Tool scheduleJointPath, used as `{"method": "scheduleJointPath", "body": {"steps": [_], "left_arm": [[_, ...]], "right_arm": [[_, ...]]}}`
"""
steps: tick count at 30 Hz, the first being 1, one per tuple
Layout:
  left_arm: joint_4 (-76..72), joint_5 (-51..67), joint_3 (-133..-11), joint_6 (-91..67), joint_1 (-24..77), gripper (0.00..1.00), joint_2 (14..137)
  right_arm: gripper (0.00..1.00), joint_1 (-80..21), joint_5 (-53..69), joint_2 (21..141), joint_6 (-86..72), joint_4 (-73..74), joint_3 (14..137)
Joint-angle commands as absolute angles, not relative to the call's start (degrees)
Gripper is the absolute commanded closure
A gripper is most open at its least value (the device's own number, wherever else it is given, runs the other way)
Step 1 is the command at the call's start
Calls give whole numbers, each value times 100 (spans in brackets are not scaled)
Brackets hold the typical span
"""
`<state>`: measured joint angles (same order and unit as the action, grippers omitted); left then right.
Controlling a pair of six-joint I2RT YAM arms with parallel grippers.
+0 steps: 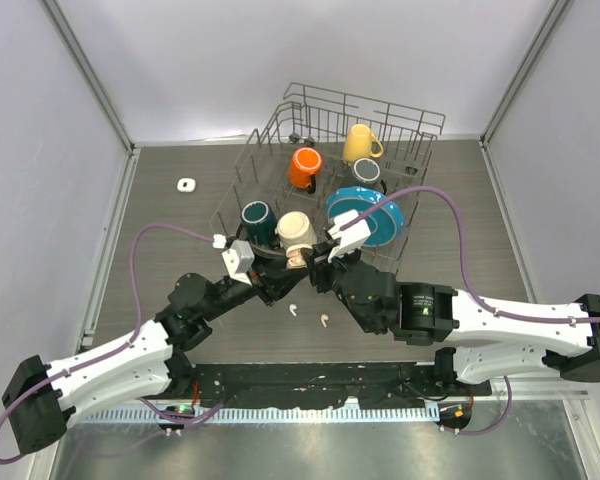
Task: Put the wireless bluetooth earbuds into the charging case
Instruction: Place the earbud in the charging case.
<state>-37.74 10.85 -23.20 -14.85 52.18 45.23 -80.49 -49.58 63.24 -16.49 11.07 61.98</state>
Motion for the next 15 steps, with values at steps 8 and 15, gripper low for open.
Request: {"method": "scheduleJointPath", "body": {"steps": [8,15], "left_arm": [[-4685,527,-2443,-1477,5194,100,4544],[-4685,448,-2435,-1494,5194,100,4535]], "right_arm": [[99,-8104,-4597,6231,-1696,1283,6196],[99,-8104,-4412,6231,-1679,1353,6240]]}}
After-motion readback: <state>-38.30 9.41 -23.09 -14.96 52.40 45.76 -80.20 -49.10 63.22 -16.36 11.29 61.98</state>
